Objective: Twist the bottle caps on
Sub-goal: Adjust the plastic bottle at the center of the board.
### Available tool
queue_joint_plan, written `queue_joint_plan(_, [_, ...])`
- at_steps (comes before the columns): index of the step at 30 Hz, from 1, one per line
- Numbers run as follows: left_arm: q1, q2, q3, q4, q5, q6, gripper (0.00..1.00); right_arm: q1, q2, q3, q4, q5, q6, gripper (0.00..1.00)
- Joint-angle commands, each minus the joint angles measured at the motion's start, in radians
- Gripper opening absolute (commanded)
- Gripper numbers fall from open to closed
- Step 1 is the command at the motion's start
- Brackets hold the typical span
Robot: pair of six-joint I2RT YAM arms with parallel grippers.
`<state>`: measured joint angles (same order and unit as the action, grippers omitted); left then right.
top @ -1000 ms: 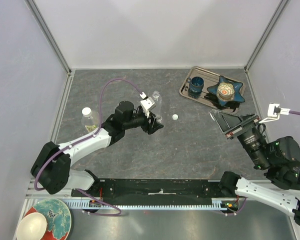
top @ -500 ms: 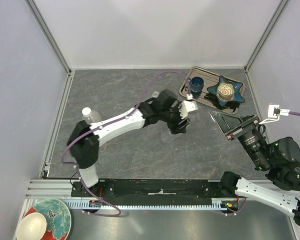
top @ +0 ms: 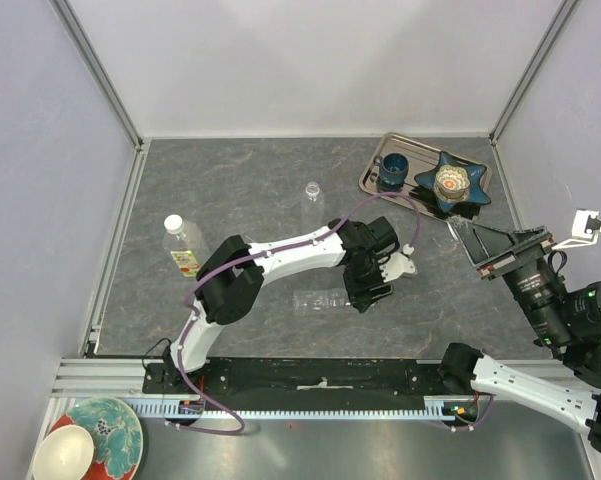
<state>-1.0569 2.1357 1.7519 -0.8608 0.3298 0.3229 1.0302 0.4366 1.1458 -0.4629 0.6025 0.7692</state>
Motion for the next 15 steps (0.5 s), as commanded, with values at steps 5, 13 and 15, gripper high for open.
queue_joint_plan(5, [-0.014, -0.014, 0.02, -0.012, -0.02, -0.016, 0.28, 0.004, 0.024, 0.034, -0.022, 0.022, -0.034, 0.2])
queue_joint_plan(13, [-0.017, -0.082, -0.058, 0.022, -0.07, -0.024, 0.99, 0.004, 0.045, 0.037, -0.022, 0.014, -0.038, 0.22])
queue_joint_plan(15, [-0.018, -0.112, -0.074, 0.022, -0.067, -0.015, 0.99, 0.004, 0.051, 0.038, -0.022, 0.013, -0.041, 0.22])
